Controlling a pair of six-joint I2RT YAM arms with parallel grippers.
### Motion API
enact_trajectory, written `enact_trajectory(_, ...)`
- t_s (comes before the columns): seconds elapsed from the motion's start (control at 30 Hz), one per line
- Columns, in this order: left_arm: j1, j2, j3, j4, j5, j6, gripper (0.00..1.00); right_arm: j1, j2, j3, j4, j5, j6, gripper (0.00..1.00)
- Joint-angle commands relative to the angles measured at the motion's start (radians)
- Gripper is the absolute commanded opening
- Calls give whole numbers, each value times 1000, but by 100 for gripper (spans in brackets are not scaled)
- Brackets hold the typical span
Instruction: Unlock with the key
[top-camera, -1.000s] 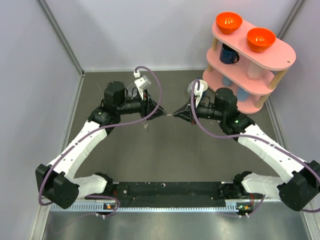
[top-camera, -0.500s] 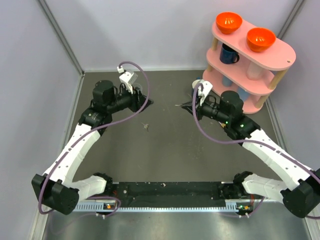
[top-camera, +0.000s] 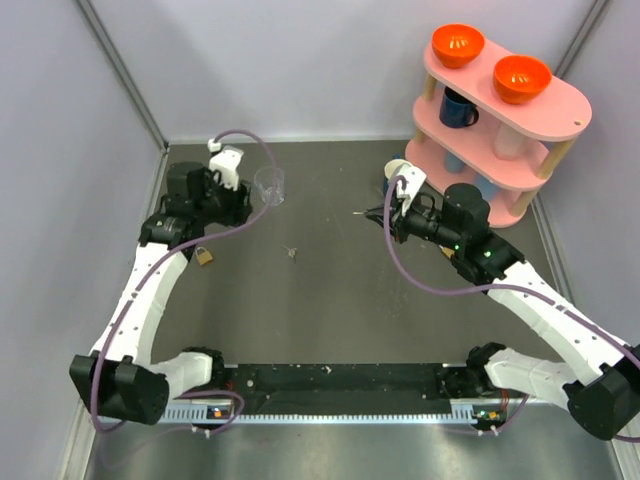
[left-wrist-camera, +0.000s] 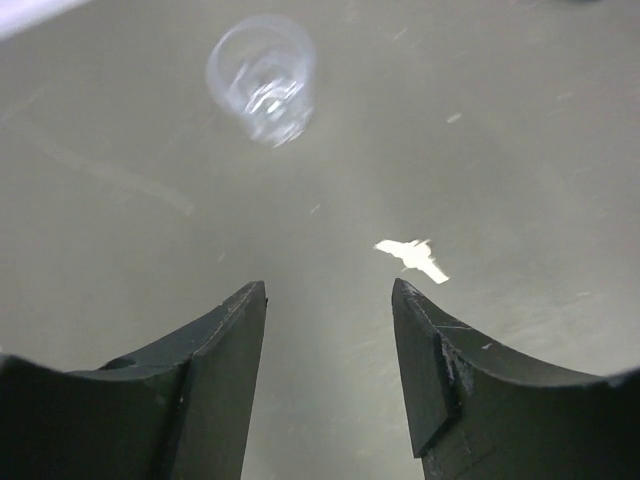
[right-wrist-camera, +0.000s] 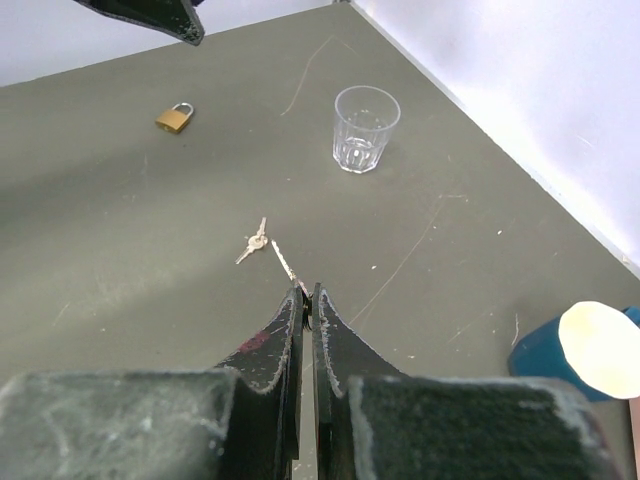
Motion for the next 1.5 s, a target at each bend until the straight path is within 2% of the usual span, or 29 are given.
enact_trajectory(0.0,158,-60,-99,-36,-50,129,59,-14,-21,7,7,-29,-16,0)
enact_trajectory(0.07,196,-60,-120,-33,-44,170,59,-15,-24,7,6,-32,-13,0)
enact_trajectory(0.1,257,-54,-133,-36,-45,203,57,-14,-24,7,6,-31,-11,0)
enact_trajectory(0.2,340,-16,-143,-39,-28,268,56,-14,-25,7,6,-35,-5,0)
enact_trajectory(0.33,405,77,-106,-88,-14,341,54,-14,-28,4,9,-31,-5,0)
enact_trajectory(0.53,418,245,-25,-160,-66,440,49,-14,-38,-1,10,-31,0,0)
enact_trajectory(0.83,419,447,35,-108,-151,478,44,-14,-38,-10,12,-34,-2,0)
enact_trajectory(0.87,418,507,55,-109,-155,484,42,-14,-35,-10,12,-32,-2,0)
enact_trajectory(1.03,416,576,83,-108,-169,484,38,-15,-30,-10,12,-29,-3,0)
enact_trajectory(1.47,416,671,69,-86,-186,496,36,-14,-5,-2,9,-20,-3,0)
